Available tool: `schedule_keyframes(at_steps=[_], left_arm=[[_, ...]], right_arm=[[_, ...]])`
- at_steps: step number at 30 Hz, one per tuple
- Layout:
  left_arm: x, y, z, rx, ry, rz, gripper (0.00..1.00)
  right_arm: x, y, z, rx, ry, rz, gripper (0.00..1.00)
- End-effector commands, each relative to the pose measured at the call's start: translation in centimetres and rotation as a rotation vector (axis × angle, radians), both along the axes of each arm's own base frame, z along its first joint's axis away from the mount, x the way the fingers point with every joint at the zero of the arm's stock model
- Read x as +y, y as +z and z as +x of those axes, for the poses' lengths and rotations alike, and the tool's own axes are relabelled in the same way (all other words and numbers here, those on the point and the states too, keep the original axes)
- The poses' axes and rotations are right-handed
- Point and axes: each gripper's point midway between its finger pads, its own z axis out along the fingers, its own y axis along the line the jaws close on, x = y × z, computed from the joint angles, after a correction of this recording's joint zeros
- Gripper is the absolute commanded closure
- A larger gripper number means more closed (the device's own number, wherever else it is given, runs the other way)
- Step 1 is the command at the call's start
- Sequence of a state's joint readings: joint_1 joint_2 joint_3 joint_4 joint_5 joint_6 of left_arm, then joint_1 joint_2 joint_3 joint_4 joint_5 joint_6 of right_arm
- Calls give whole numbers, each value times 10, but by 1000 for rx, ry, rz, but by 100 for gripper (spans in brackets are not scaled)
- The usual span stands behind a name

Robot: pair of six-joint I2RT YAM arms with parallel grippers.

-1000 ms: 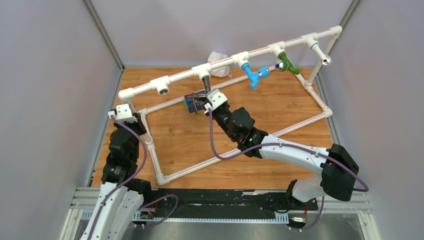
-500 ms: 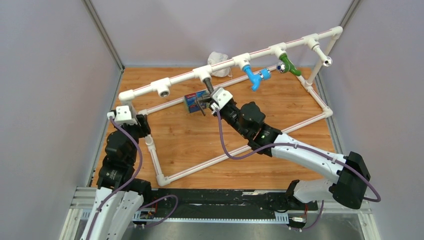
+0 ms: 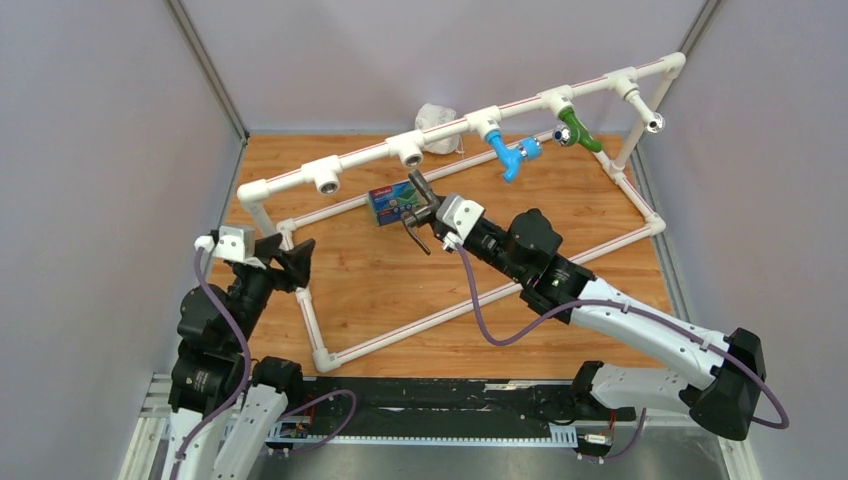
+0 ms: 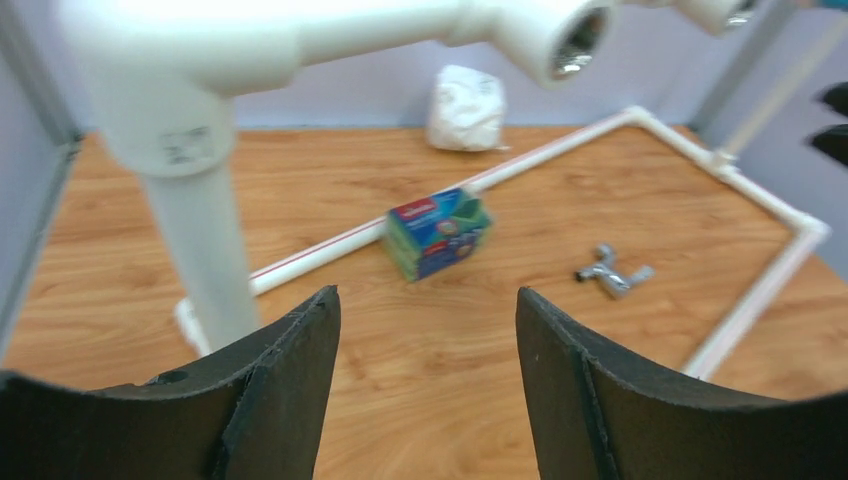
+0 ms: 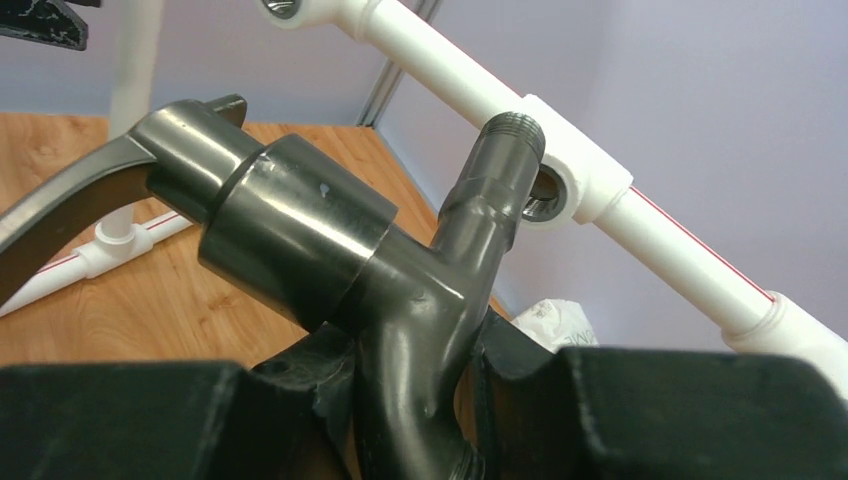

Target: Install the water faucets

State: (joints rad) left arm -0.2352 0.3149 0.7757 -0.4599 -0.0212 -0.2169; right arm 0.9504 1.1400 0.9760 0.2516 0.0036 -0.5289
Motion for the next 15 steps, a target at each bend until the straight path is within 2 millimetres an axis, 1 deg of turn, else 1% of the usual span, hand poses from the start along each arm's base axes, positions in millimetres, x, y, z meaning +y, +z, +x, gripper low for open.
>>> schedule_keyframes(at_steps=[1, 2, 4, 5, 6, 7, 8, 10, 11, 12, 13, 14, 15], left_arm=[[-59, 25, -21, -109, -341, -118, 27], [-70, 30, -25, -128, -412, -158, 25], [-84, 35, -25, -126, -488, -247, 22], [-87, 39, -25, -132, -507, -273, 21], [-95, 39, -23, -111, -548, -322, 20], [-98, 43, -22, -119, -563, -347, 19], [-101, 43, -16, -93, -574, -405, 19], [-109, 41, -9, -48, -605, -480, 17], [-113, 41, -10, -14, -627, -535, 15], [-116, 40, -5, -9, -640, -557, 14], [-120, 41, -6, 17, -665, -606, 10], [-122, 38, -2, 28, -671, -634, 8], [-125, 39, -2, 34, -690, -667, 8]], right_arm=[[8, 10, -20, -73, 117, 30, 100], [9, 7, -21, -72, 124, 35, 100], [9, 1, -22, -74, 127, 42, 100], [9, -6, -21, -68, 125, 37, 100], [9, -6, -21, -76, 123, 50, 100], [10, -11, -21, -72, 124, 51, 100], [9, -14, -19, -69, 117, 60, 100], [10, -22, -15, -44, 98, 75, 100], [10, -26, -13, -43, 90, 71, 100], [11, -30, -12, -44, 80, 73, 100], [10, -32, -9, -43, 65, 76, 100], [11, -37, -8, -43, 56, 76, 100], [11, -40, -7, -43, 47, 80, 100]])
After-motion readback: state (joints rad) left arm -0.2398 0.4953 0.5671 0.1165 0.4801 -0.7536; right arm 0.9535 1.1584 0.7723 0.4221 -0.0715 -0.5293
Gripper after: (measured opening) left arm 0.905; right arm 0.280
